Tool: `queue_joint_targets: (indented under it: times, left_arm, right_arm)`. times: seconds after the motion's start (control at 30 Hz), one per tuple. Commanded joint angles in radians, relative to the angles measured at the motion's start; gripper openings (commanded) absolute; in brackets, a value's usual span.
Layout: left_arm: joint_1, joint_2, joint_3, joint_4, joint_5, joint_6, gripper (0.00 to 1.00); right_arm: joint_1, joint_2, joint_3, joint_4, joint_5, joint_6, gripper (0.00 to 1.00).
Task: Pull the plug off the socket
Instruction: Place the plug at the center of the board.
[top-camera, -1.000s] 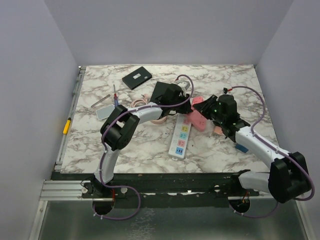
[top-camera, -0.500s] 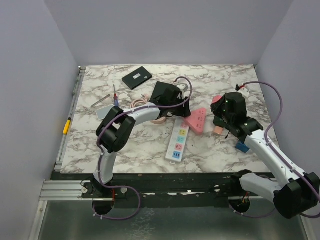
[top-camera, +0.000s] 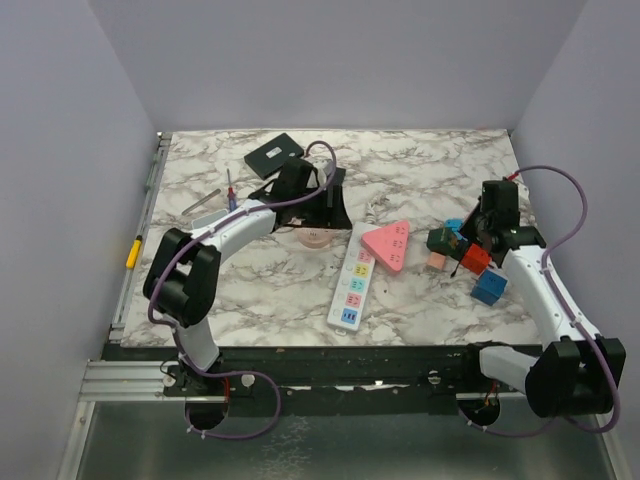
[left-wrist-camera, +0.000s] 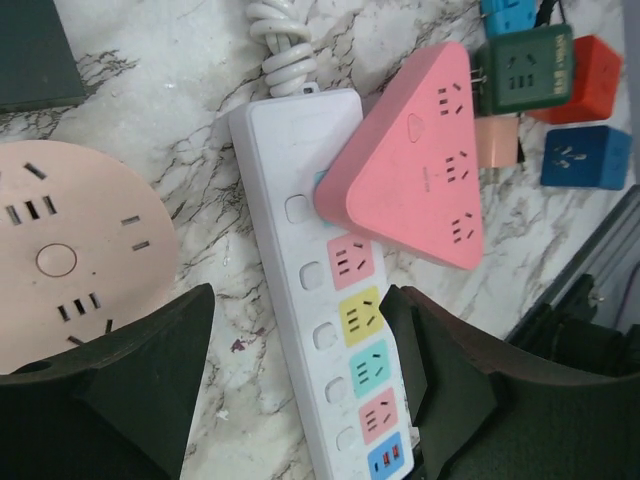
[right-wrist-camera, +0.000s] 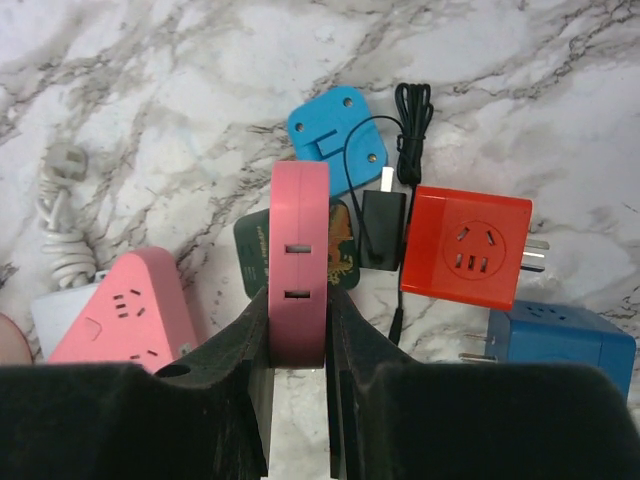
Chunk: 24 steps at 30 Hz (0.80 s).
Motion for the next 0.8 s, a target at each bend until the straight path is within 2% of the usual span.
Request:
queue_joint_targets:
  times: [0.0, 0.2, 0.43, 0.63, 0.77]
  left_arm:
    - [0.044, -0.075, -0.032, 0.029, 0.135, -0.042, 0.75]
    - [0.054, -0.089, -0.075, 0.034, 0.144, -0.030, 0.75]
    - [0.051, -0.091, -0.088, 0.035, 0.137, -0.025, 0.75]
    - [0.049, -0.082, -0.093, 0.035, 0.135, -0.024, 0.75]
    - [0.046, -0.075, -0.093, 0.035, 0.134, -0.023, 0.75]
  right_arm:
    - [-0.049, 0.044, 0.010, -0.052, -0.114, -0.032, 0.14]
    - [-0.060, 0.071, -0.017, -0.059, -0.023, -0.018, 0.29]
    - [-0.063, 0.105, -0.039, -0.039, 0.011, -0.013, 0.31]
    - [-0.063, 0.118, -0.039, -0.017, -0.022, 0.001, 0.32]
    - [-0.063, 0.068, -0.038, -0.004, -0.037, -0.013, 0.47]
